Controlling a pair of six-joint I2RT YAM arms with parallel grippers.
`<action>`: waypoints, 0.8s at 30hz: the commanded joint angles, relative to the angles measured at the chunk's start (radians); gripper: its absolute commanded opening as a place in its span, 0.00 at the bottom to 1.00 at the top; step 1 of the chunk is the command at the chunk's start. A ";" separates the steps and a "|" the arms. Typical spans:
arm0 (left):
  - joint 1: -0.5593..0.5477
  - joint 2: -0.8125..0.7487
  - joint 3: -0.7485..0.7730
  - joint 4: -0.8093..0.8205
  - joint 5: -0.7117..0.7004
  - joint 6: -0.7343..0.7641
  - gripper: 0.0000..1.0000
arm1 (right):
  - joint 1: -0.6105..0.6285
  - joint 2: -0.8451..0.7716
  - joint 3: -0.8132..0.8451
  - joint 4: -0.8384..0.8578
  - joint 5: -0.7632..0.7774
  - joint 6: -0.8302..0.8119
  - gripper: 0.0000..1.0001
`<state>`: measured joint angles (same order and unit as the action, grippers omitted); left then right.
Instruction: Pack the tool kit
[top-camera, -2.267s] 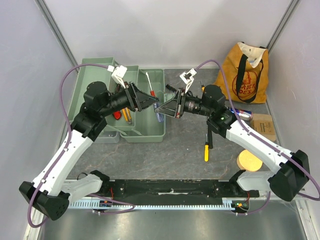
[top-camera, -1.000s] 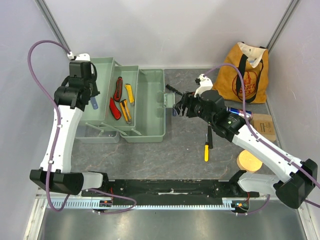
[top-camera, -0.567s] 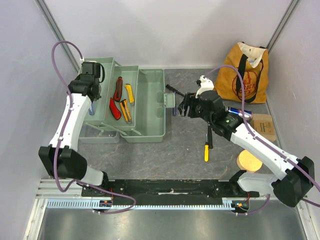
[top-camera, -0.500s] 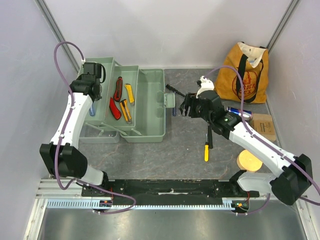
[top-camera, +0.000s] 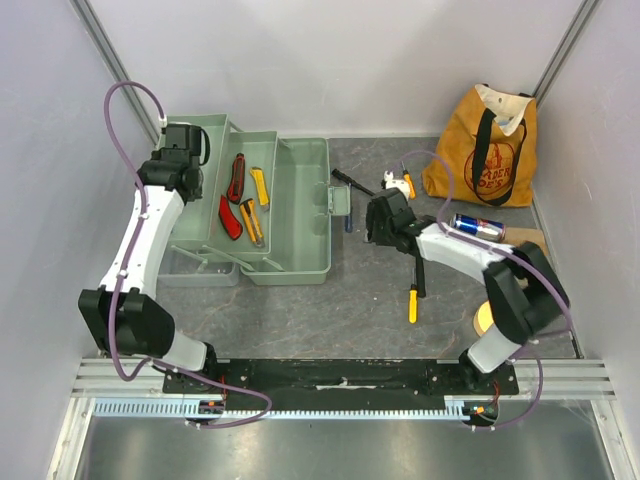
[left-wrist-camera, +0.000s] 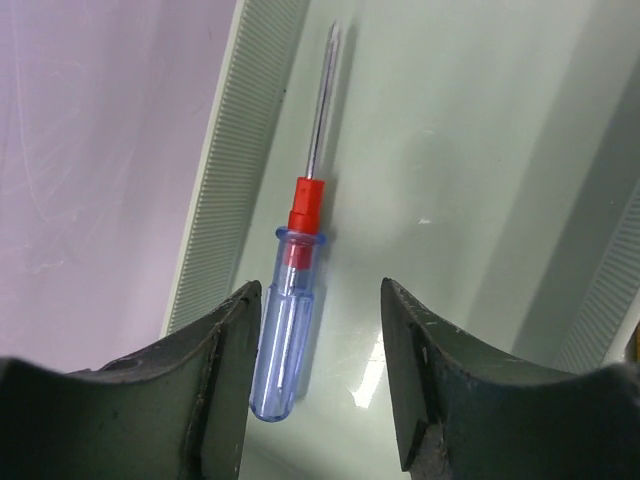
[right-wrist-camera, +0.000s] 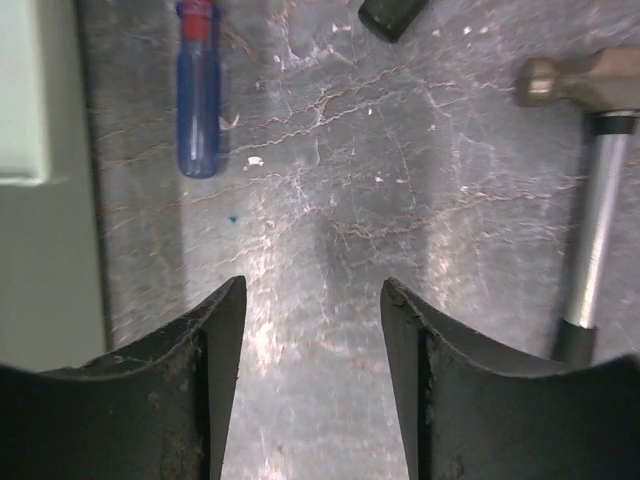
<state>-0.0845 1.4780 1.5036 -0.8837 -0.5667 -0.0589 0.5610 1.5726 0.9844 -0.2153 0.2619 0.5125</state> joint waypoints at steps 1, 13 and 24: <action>0.003 -0.053 0.095 -0.017 -0.027 -0.044 0.58 | 0.000 0.116 0.065 0.123 0.000 0.043 0.59; 0.005 -0.228 0.156 -0.043 0.293 -0.082 0.63 | 0.014 0.262 0.067 0.359 -0.044 0.069 0.57; 0.005 -0.334 0.159 -0.006 0.436 -0.104 0.67 | 0.079 0.354 0.045 0.476 0.114 0.078 0.64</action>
<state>-0.0845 1.1706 1.6318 -0.9249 -0.1909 -0.1268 0.6056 1.8927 1.0210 0.1795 0.2890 0.5892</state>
